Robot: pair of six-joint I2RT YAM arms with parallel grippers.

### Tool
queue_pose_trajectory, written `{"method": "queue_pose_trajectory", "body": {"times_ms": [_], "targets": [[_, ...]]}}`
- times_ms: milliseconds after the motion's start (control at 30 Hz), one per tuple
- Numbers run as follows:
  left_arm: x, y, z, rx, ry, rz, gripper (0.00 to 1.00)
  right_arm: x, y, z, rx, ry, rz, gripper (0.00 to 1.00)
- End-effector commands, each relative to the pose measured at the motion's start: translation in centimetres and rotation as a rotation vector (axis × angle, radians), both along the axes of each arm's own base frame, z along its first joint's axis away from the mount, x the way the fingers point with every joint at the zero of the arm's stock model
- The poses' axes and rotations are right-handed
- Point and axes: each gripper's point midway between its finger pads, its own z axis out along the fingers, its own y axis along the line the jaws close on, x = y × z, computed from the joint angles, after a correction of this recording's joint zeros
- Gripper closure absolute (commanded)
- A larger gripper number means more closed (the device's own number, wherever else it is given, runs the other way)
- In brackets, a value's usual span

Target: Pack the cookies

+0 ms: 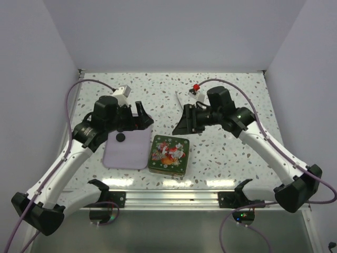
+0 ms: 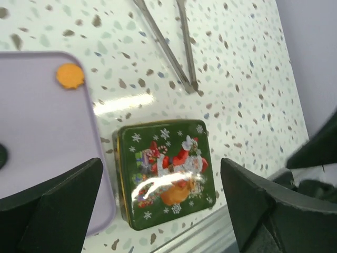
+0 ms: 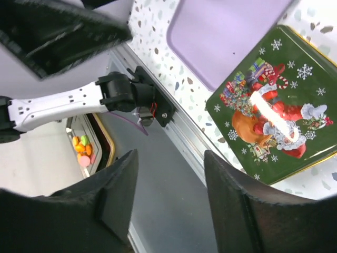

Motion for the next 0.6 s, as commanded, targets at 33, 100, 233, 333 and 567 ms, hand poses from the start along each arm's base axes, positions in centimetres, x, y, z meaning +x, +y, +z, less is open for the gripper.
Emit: {"method": "queue_pose_trajectory", "body": {"times_ms": [33,100,233,333,567], "targets": [[1.6,5.5,2.2,0.139,-0.112,0.260,0.00,-1.9,-2.4,3.3,-0.023,-0.110,-0.018,0.38],[2.0,8.2,2.4,0.199,-0.137,0.396,0.00,-2.5,-3.4,3.6,-0.037,-0.134,-0.033,0.34],[2.1,12.4,0.7,0.343,-0.201,0.550,0.00,-3.9,-5.9,3.4,-0.074,-0.200,-0.080,0.29],[2.0,15.2,-0.8,0.420,-0.285,0.645,0.00,-5.1,-7.3,3.0,-0.084,-0.227,-0.105,0.26],[1.4,19.4,-6.9,0.578,-0.474,0.776,0.00,-6.3,-8.4,4.0,-0.053,-0.258,-0.139,0.24]]}}
